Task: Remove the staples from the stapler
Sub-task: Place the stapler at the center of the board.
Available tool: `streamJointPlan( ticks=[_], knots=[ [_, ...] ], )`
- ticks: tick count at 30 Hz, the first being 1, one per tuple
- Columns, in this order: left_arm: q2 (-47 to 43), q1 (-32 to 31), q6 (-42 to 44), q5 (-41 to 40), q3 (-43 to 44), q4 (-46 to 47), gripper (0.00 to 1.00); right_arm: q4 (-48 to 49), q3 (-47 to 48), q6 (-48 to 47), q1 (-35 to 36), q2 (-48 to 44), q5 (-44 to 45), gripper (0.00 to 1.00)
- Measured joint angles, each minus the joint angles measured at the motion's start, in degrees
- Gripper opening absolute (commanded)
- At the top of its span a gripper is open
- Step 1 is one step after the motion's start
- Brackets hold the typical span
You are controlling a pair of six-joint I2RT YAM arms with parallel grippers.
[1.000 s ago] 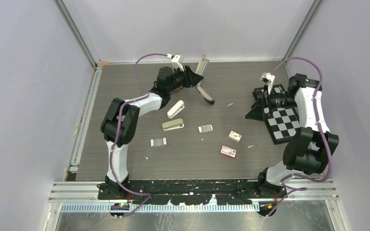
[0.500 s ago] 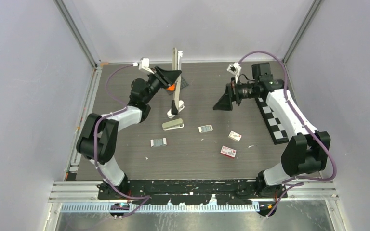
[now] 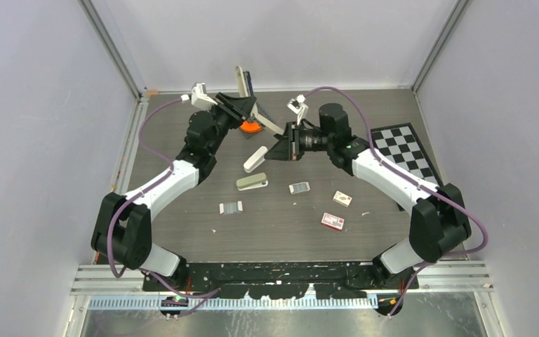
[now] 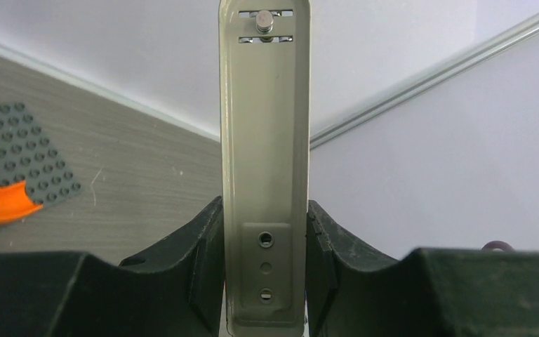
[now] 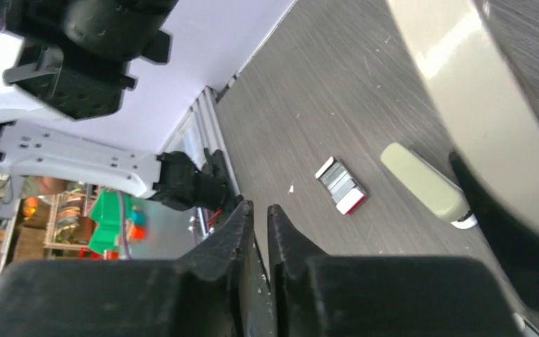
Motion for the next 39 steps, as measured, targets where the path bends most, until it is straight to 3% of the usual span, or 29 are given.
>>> streamJointPlan(
  ticks=[4, 13, 17, 24, 31, 39],
  knots=[
    [-0.1, -1.8, -0.7, -2.1, 0.1, -4.5, 0.0, 0.1, 1.4, 1.4, 2.3, 3.4, 5.6, 0.01],
    [-0.7, -2.6, -3.9, 0.3, -0.6, -6.9, 0.0, -8.9, 5.4, -5.4, 2.0, 7.3, 25.6, 0.01],
    [-3.2, -2.6, -6.0, 4.7, -3.8, -6.4, 0.0, -12.0, 7.9, -10.4, 1.5, 7.3, 29.7, 0.02],
    [-1.2, -2.6, -11.6, 17.6, -6.6, -1.7, 0.0, -20.2, 18.2, -22.9, 1.2, 7.3, 27.1, 0.17],
    [4.0, -2.8, -17.0, 27.7, -5.9, 6.8, 0.0, -31.5, 21.7, -33.8, 0.4, 7.3, 24.7, 0.26],
    [5.2, -3.0, -21.3, 31.3, -6.9, 15.6, 0.0, -35.3, 21.3, -36.0, -2.3, 6.3, 19.3, 0.63]
  ],
)
